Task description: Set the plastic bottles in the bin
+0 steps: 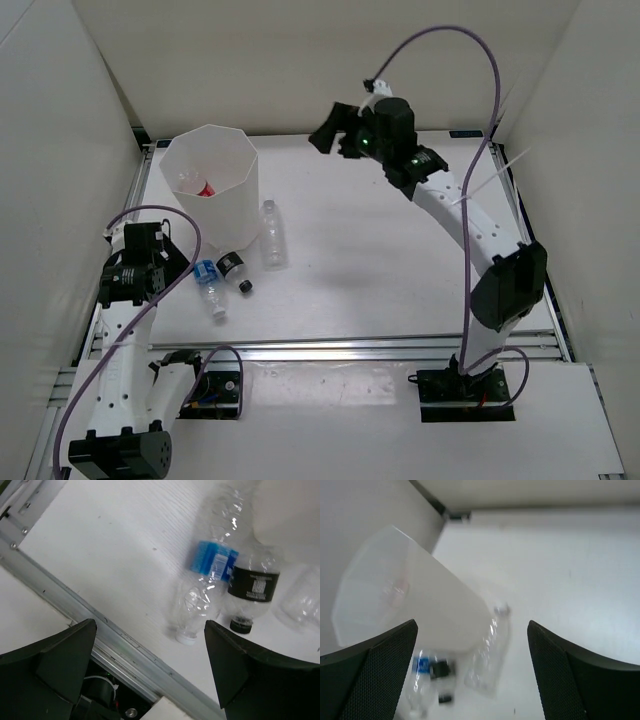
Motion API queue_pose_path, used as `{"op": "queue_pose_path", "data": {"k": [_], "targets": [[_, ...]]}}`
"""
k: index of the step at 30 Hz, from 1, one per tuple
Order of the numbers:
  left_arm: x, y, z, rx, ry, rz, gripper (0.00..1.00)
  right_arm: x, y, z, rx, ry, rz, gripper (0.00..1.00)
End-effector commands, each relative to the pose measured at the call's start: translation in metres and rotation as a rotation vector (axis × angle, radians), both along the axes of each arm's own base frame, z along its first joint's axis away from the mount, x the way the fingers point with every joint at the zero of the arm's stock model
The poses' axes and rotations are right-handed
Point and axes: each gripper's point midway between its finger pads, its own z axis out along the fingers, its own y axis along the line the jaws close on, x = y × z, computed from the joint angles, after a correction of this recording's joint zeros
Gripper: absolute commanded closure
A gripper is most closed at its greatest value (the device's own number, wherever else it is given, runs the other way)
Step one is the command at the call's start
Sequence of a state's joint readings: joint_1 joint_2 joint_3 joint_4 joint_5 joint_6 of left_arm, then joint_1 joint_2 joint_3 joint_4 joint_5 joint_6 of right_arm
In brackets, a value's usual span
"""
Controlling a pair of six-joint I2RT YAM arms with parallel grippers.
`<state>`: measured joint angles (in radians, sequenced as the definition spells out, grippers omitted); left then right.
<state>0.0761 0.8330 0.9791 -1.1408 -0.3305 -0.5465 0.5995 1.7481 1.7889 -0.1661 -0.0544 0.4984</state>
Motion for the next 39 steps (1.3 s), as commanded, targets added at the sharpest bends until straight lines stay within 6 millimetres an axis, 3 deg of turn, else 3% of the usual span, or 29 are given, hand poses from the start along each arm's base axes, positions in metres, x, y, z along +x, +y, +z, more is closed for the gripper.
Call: {"op": "queue_pose_path", "data": {"k": [1, 6, 7, 8, 9, 10, 11, 12, 17, 20, 30, 31, 39], "targets": [[-0.015, 0.017, 0.0, 0.035, -0.009, 0.203, 0.0, -0.028, 0.017, -0.139, 0.084, 0.474, 0.212, 0.07], [-0.015, 0.015, 0.0, 0.028, -0.007, 0.199, 0.0, -0.033, 0.039, -0.207, 0.084, 0.67, 0.379, 0.0], [-0.015, 0.015, 0.0, 0.028, -0.007, 0.199, 0.0, -0.031, 0.05, -0.202, 0.083, 0.65, 0.41, 0.0], [-0.014, 0.016, -0.002, 0.029, 0.002, 0.199, 0.0, -0.028, 0.053, -0.222, 0.072, 0.697, 0.412, 0.0], [-0.015, 0.016, -0.002, 0.033, 0.006, 0.192, 0.0, -0.03, 0.061, -0.21, 0.083, 0.676, 0.446, 0.0], [-0.014, 0.016, -0.001, 0.041, 0.005, 0.188, 0.0, -0.026, 0.065, -0.229, 0.077, 0.707, 0.452, 0.0], [-0.014, 0.016, -0.001, 0.041, 0.005, 0.188, 0.0, -0.022, 0.07, -0.226, 0.089, 0.711, 0.459, 0.0], [-0.014, 0.017, -0.002, 0.051, 0.014, 0.193, 0.0, -0.019, 0.073, -0.242, 0.089, 0.744, 0.459, 0.0], [-0.015, 0.018, 0.0, 0.049, 0.007, 0.213, 0.0, -0.018, 0.093, -0.26, 0.106, 0.778, 0.534, 0.0], [-0.015, 0.015, -0.001, 0.034, 0.009, 0.199, 0.0, -0.019, 0.102, -0.281, 0.102, 0.818, 0.542, 0.0], [-0.01, 0.011, 0.002, 0.049, 0.012, 0.093, 0.0, -0.027, 0.117, -0.318, 0.117, 0.907, 0.598, 0.02], [-0.009, 0.011, 0.005, 0.049, -0.006, 0.093, 0.0, -0.032, 0.123, -0.311, 0.12, 0.898, 0.626, 0.02], [-0.01, 0.007, 0.008, 0.037, -0.042, 0.065, 0.0, -0.048, 0.133, -0.318, 0.144, 0.957, 0.683, 0.14]]}}
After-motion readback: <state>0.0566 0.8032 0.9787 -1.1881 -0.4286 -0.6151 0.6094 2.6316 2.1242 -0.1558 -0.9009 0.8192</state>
